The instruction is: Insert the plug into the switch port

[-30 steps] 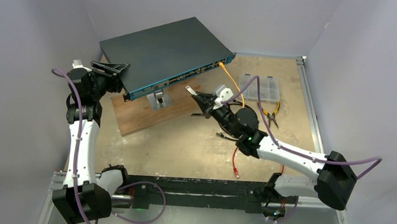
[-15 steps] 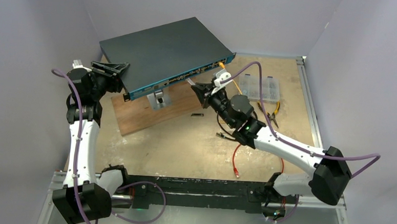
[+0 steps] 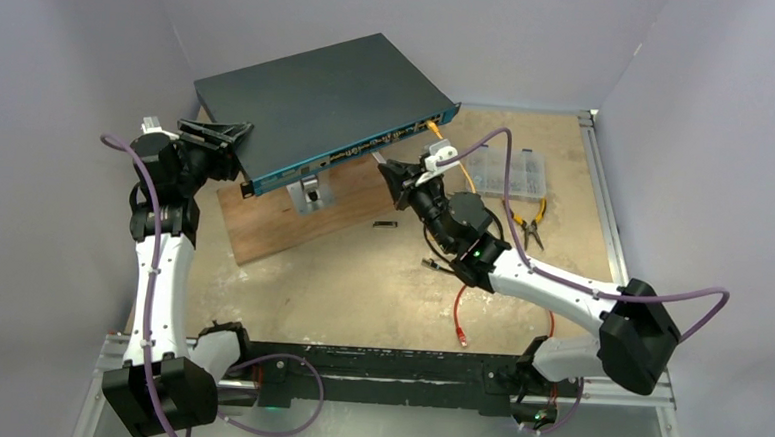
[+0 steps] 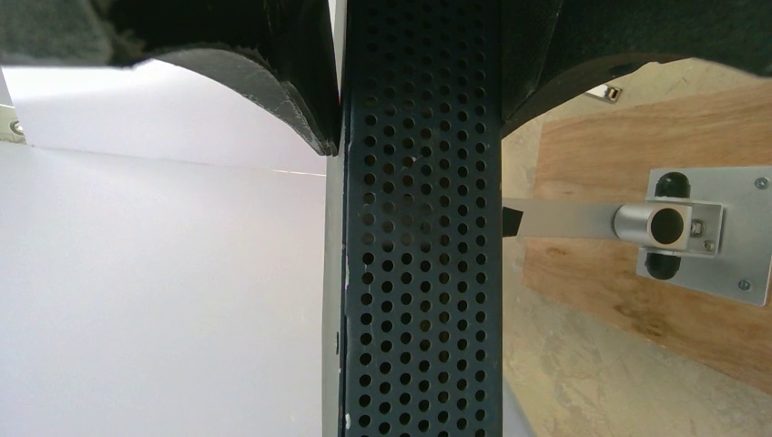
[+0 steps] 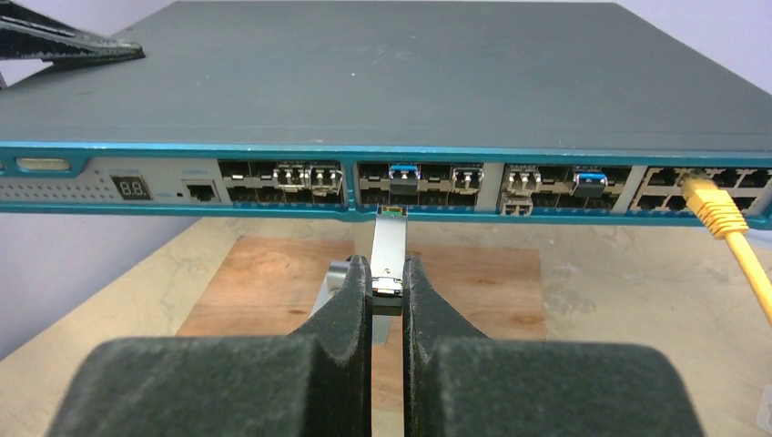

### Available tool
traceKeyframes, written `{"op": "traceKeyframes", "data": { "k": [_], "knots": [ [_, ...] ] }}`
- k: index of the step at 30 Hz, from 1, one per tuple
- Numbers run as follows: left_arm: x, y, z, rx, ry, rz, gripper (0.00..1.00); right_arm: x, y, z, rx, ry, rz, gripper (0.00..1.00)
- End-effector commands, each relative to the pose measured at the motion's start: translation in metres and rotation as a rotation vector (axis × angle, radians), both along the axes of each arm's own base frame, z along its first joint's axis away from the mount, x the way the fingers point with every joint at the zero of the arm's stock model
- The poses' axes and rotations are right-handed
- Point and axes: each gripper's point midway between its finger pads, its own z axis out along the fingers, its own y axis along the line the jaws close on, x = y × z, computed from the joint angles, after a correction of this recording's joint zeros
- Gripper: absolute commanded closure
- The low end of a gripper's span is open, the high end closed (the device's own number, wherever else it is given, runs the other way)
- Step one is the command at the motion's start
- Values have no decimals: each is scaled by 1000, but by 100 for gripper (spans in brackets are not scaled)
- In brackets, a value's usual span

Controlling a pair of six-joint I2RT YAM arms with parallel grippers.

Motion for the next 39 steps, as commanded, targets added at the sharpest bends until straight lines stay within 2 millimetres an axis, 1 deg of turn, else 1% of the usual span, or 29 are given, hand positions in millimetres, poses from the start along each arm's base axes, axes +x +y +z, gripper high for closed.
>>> {"op": "traceKeyframes", "data": {
  "k": [1, 5, 14, 22, 30, 39],
  "knots": [
    [-3, -13, 4, 3, -22, -74, 100, 4, -5, 23, 80, -58, -29, 100],
    [-2, -13, 4, 2, -19, -75, 100, 3, 0, 25, 75, -72, -12, 100],
    [-2, -14, 9, 9, -23, -78, 100, 6, 7, 18, 64, -62, -1, 100],
    [-2, -14, 9, 10, -24, -76, 100, 4, 8, 25, 73, -72, 13, 100],
    [-3, -14, 10, 13, -25, -76, 100, 0, 12, 26, 68, -71, 43, 100],
    [-2, -14, 10, 14, -23, -76, 100, -1, 7, 32, 89, -77, 31, 100]
  ]
}}
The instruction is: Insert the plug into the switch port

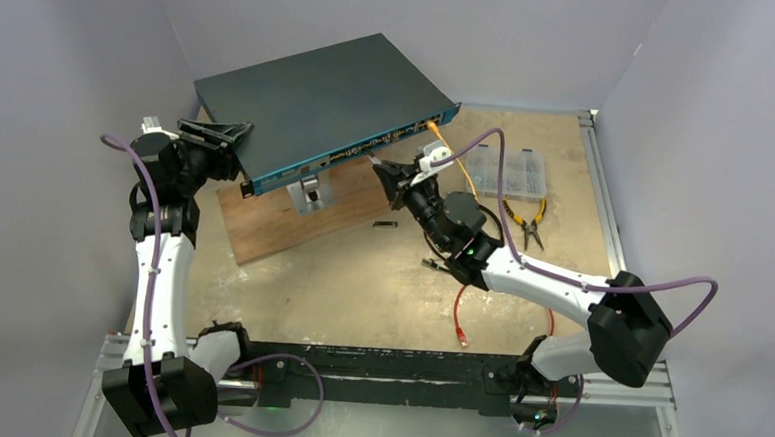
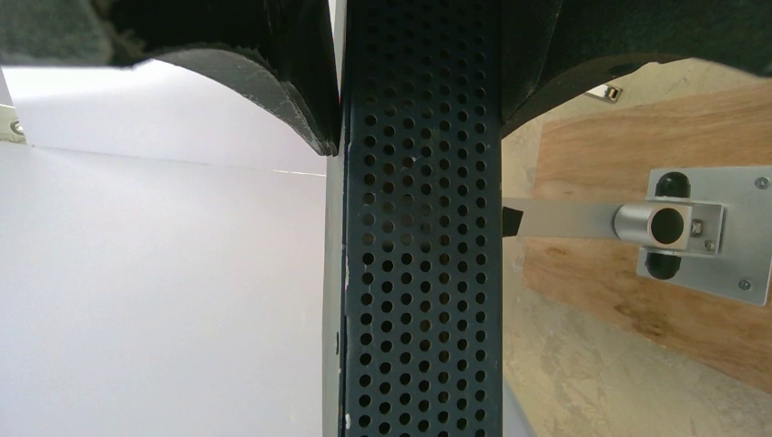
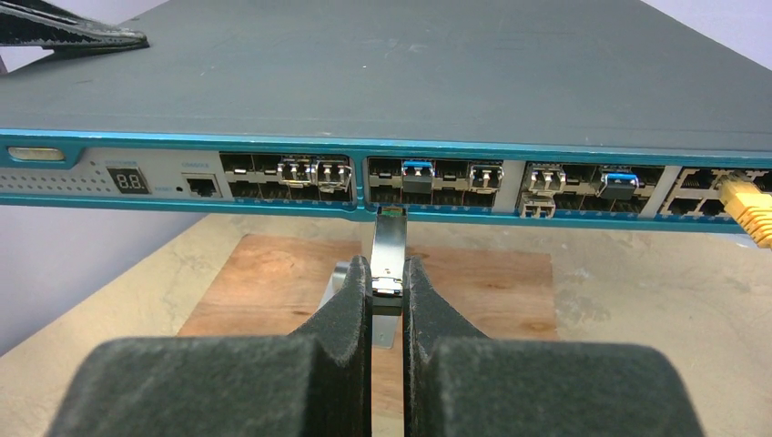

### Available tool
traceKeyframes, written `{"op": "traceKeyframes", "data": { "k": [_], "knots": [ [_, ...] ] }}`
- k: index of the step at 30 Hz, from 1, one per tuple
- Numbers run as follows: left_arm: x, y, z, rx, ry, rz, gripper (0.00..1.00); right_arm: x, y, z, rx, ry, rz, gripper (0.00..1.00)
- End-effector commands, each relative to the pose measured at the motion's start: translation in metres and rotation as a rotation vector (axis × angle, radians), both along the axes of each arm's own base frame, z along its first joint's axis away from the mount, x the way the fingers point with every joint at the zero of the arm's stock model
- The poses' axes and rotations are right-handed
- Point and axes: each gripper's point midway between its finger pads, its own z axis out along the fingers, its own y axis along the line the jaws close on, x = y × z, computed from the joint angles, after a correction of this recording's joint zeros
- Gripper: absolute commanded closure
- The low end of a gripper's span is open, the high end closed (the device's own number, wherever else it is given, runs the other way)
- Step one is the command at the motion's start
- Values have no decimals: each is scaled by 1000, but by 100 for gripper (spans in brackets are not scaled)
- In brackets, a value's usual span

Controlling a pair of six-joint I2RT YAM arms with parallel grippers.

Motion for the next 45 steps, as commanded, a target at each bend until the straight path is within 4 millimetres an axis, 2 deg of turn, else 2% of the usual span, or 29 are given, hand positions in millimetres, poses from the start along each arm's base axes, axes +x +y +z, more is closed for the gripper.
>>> {"op": "traceKeyframes", "data": {
  "k": [1, 20, 35, 45],
  "knots": [
    [-3, -13, 10, 14, -24, -73, 100, -6, -3, 38, 82, -63, 10, 100],
    [-3, -13, 7, 14, -16, -70, 100, -6, -4, 38, 51, -53, -33, 100],
    [-3, -14, 9, 14, -20, -71, 100, -7, -10, 49, 63, -79, -66, 100],
    [-3, -15, 9, 14, -20, -74, 100, -7, -2, 45, 65, -73, -38, 100]
  ]
}}
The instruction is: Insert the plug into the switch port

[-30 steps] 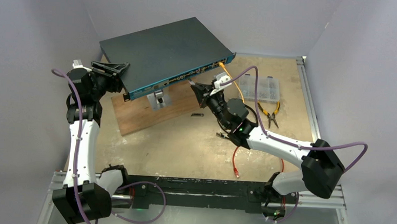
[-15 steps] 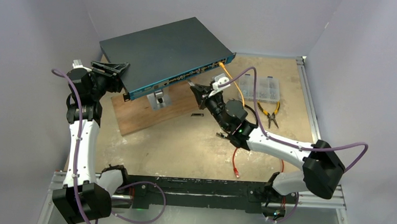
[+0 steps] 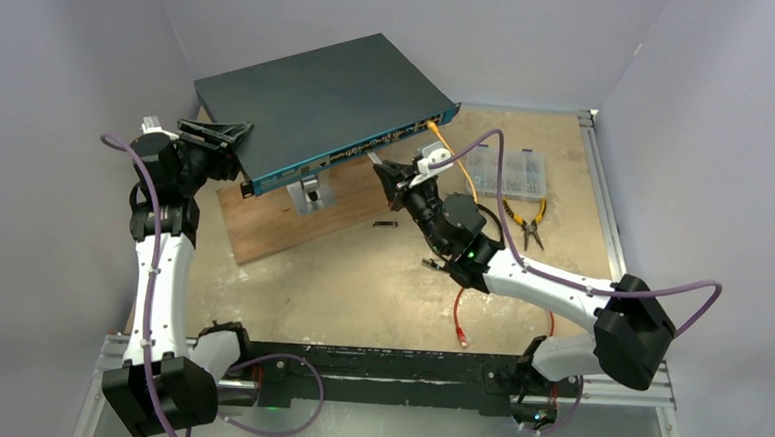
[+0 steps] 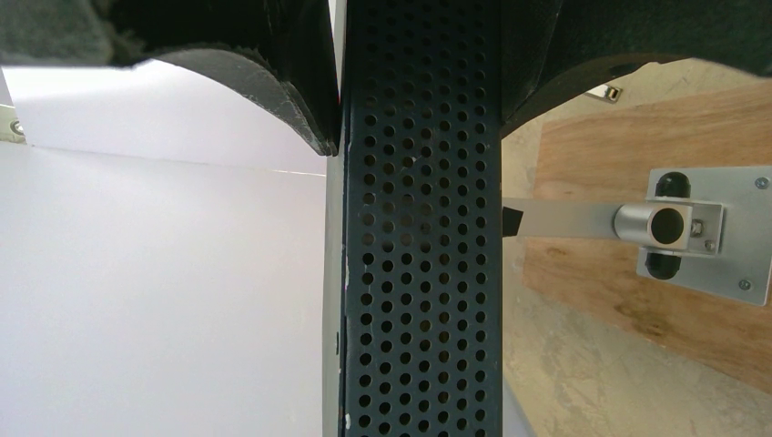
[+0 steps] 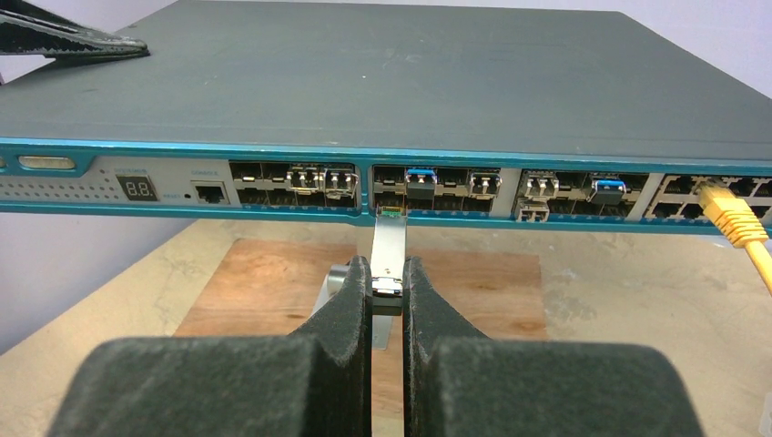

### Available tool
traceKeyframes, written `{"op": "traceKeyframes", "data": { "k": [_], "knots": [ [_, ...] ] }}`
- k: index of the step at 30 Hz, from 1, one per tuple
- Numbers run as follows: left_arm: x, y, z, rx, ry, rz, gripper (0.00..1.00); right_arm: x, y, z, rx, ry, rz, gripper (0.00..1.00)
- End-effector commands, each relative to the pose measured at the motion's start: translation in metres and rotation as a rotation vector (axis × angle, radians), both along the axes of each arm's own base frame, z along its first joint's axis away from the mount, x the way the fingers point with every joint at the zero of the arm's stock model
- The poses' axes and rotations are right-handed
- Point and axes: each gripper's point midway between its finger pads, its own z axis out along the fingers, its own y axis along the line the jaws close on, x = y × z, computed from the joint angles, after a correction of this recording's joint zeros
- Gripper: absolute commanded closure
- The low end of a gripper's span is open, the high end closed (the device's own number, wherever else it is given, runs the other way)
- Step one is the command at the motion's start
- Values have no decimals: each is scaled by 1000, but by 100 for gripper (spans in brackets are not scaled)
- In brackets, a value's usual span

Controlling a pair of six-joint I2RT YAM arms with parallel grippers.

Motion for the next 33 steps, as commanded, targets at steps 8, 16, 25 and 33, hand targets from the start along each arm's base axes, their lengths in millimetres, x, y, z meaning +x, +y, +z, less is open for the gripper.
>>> {"op": "traceKeyframes", "data": {
  "k": [8, 16, 25, 33],
  "knots": [
    [-4, -15, 8, 12, -18, -74, 100, 1, 3, 36, 79, -58, 1, 100],
    [-4, -16, 8, 12, -18, -78, 100, 3, 6, 34, 78, -58, 0, 100],
    [-4, -17, 9, 9, -20, -78, 100, 5, 7, 32, 77, -53, -5, 100],
    [-4, -16, 7, 10, -18, -77, 100, 4, 13, 33, 75, -57, 18, 100]
  ]
}}
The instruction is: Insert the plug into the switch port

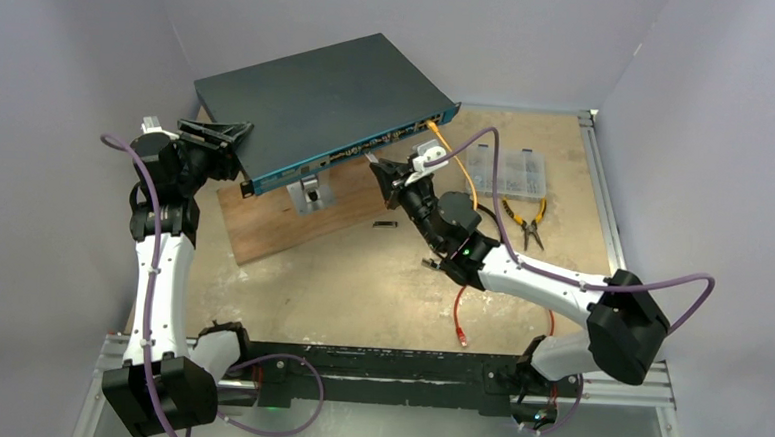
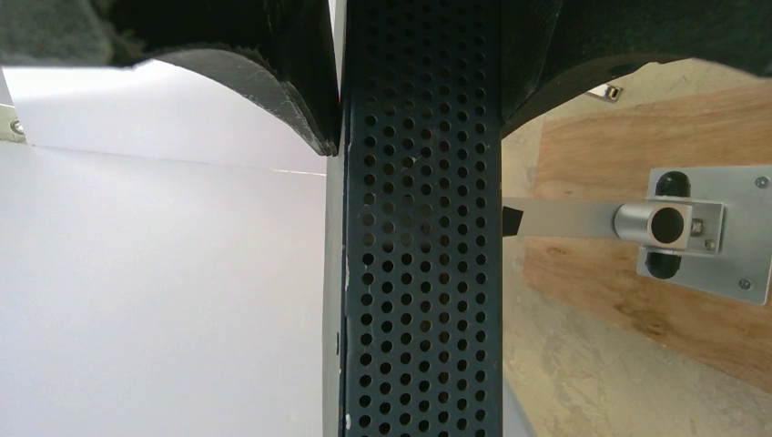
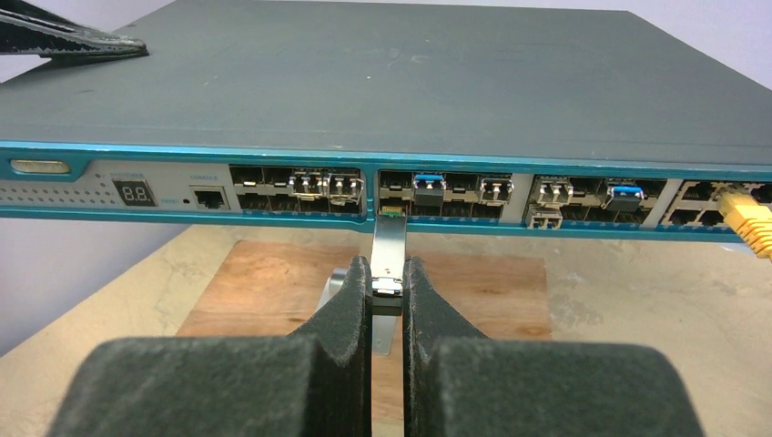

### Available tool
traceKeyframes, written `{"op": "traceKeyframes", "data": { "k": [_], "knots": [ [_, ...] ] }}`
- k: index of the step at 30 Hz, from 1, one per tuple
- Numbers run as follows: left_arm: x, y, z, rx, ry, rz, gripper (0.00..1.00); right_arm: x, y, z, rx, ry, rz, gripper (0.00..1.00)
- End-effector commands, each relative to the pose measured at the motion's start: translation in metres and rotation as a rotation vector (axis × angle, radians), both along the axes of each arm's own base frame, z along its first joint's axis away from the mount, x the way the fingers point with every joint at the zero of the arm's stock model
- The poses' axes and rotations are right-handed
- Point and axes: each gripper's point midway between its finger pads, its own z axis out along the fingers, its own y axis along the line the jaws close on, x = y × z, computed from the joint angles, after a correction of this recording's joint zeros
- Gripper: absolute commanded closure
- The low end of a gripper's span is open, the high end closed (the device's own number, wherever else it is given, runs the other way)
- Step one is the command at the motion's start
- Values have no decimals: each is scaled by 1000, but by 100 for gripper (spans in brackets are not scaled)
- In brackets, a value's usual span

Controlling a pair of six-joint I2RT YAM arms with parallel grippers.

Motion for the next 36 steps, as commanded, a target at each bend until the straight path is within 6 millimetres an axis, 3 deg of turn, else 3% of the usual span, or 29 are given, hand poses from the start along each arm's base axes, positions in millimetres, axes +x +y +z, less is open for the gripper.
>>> {"op": "traceKeyframes", "data": {
  "k": [1, 20, 32, 36],
  "knots": [
    [-4, -16, 7, 9, -16, -78, 100, 0, 7, 36, 77, -59, 17, 100],
    [-4, -17, 7, 12, -18, -80, 100, 10, 9, 2, -51, -26, -19, 100],
    [-4, -18, 7, 13, -17, -83, 100, 9, 12, 16, -111, -84, 1, 100],
    [-5, -19, 8, 13, -18, -85, 100, 9, 18, 7, -144, -67, 24, 100]
  ]
}}
